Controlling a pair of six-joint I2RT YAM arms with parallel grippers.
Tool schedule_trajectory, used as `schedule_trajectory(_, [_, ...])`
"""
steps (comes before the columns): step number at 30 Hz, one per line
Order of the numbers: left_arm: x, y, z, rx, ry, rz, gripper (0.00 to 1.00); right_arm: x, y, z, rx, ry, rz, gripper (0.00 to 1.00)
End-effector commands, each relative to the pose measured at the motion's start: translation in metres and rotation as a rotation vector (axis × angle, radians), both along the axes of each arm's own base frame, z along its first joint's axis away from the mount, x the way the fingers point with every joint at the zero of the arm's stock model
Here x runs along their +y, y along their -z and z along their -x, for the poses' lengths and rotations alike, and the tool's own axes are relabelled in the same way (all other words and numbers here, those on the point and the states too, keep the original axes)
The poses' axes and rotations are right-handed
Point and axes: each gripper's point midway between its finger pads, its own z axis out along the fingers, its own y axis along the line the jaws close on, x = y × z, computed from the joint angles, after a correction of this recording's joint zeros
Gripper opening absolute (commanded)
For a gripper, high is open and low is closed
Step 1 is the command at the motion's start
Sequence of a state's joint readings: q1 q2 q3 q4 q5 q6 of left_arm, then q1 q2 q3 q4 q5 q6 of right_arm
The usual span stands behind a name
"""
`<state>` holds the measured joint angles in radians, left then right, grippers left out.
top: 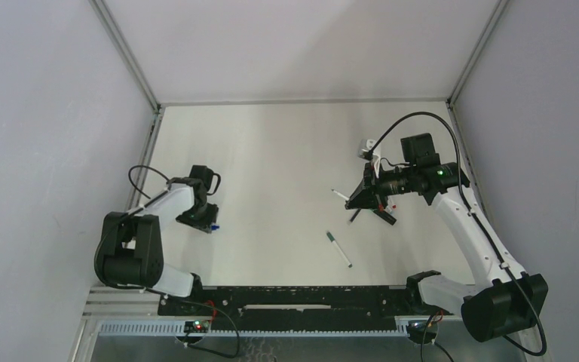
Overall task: Insert the pens into the pen caps
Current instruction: Insert the pen cap onto the pen.
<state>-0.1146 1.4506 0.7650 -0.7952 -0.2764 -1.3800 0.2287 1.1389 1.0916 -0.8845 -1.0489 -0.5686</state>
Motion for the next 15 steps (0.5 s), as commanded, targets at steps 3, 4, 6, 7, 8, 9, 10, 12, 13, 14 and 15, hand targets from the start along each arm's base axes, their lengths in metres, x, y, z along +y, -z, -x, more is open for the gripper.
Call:
schedule_trajectory(3, [0.002,-0.002,-0.008,0.003,-0.006,-0.001,0.31,-0.001,-0.006,-0.002,-0.022,0.004,-0.013,0.00])
schedule_trajectory(4, [0.003,-0.001,-0.007,0.008,-0.005,-0.003,0.29,0.000,-0.006,-0.001,-0.024,0.003,-0.014,0.00])
schedule_trajectory(6, [0.003,0.002,-0.004,0.020,-0.006,-0.004,0.24,0.000,-0.007,-0.002,-0.024,0.001,-0.016,0.00])
schedule_trajectory(7, [0.003,0.004,-0.003,0.026,-0.004,-0.003,0.21,0.000,-0.008,-0.002,-0.027,0.001,-0.015,0.00])
schedule_trajectory(8, [0.002,0.006,-0.002,0.031,-0.002,0.001,0.18,0.000,-0.009,-0.002,-0.031,-0.001,-0.015,0.00])
schedule_trajectory(9, [0.002,0.007,-0.002,0.032,0.001,0.003,0.18,0.000,-0.010,-0.002,-0.035,-0.002,-0.014,0.00])
schedule_trajectory(10, [0.000,0.009,-0.001,0.036,0.007,0.008,0.16,0.000,-0.010,-0.002,-0.038,-0.004,-0.013,0.00])
schedule_trajectory(12, [-0.002,0.010,-0.003,0.033,0.026,0.018,0.14,-0.001,-0.012,-0.003,-0.047,-0.007,-0.009,0.00])
schedule_trajectory(13, [-0.003,0.009,-0.005,0.022,0.044,0.024,0.13,-0.001,-0.012,-0.003,-0.049,-0.008,-0.008,0.00])
schedule_trajectory(14, [-0.004,0.006,-0.009,0.006,0.062,0.029,0.11,-0.001,-0.013,-0.003,-0.053,-0.010,-0.008,0.00])
schedule_trajectory(15, [-0.005,0.001,-0.013,-0.013,0.095,0.032,0.10,-0.001,-0.015,-0.003,-0.057,-0.013,-0.009,0.00])
